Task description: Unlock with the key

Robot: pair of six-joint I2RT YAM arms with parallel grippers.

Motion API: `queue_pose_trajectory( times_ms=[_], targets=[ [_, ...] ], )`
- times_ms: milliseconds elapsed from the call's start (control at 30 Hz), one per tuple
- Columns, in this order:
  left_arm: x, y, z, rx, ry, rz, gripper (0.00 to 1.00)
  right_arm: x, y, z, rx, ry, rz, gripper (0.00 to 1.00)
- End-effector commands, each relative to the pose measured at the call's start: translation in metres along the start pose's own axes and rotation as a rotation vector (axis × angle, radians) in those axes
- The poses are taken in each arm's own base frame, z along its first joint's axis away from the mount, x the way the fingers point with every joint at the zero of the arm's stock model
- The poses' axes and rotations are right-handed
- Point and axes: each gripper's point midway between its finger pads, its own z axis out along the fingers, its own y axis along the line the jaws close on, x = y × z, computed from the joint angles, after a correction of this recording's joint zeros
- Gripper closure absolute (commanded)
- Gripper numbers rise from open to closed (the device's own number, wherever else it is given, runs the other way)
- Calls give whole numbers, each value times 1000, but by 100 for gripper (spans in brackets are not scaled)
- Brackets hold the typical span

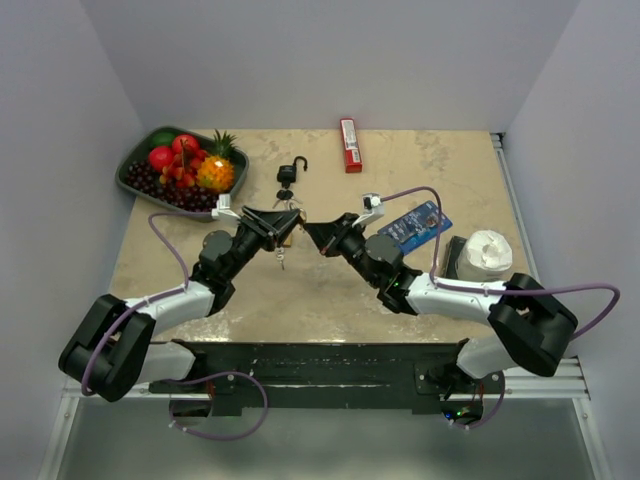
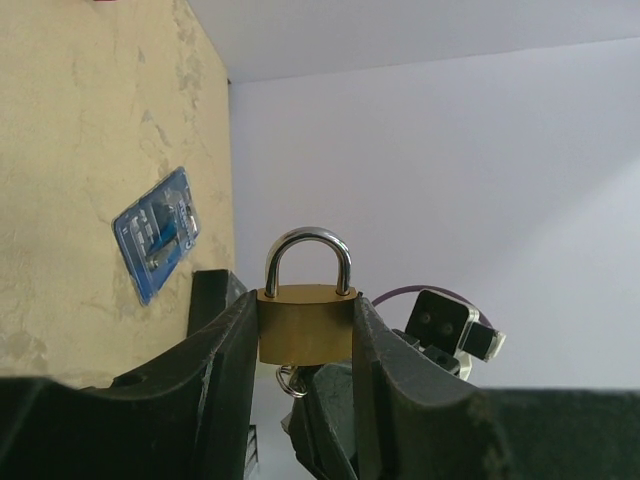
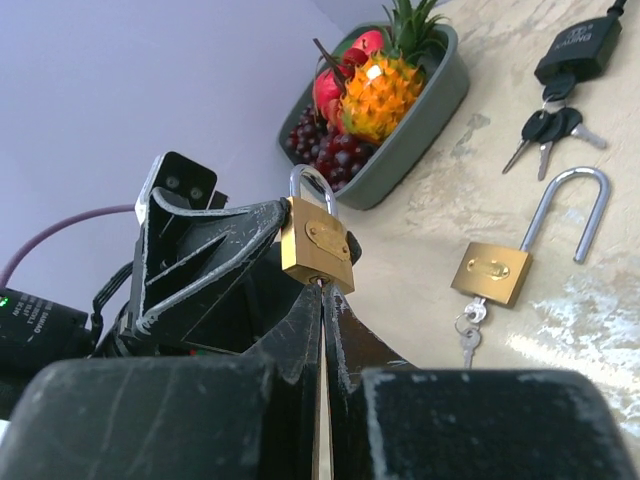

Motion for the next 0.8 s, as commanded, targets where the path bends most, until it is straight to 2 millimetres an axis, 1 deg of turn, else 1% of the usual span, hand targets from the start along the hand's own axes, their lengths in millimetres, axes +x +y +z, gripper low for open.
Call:
queue_pose_trajectory(
  times_ms=[0, 233, 467, 600, 633, 767],
  targets=[
    [56, -64, -19, 230, 256, 101, 100, -20, -18, 2, 74, -74, 110, 100],
    [57, -66, -20, 243, 261, 134, 100, -21, -21, 1, 64, -66, 189, 100],
    [59, -70, -22, 259, 269, 159, 100, -23, -19, 1, 25, -65, 266, 100],
    [59, -71, -22, 257, 271, 181, 100, -25, -16, 0, 20, -63, 267, 100],
    [59, -71, -22, 258, 270, 187, 100, -28, -15, -1, 18, -70, 257, 100],
    [56, -70, -18, 243, 257, 227, 100, -31, -19, -4, 42, -76, 212, 100]
  ],
)
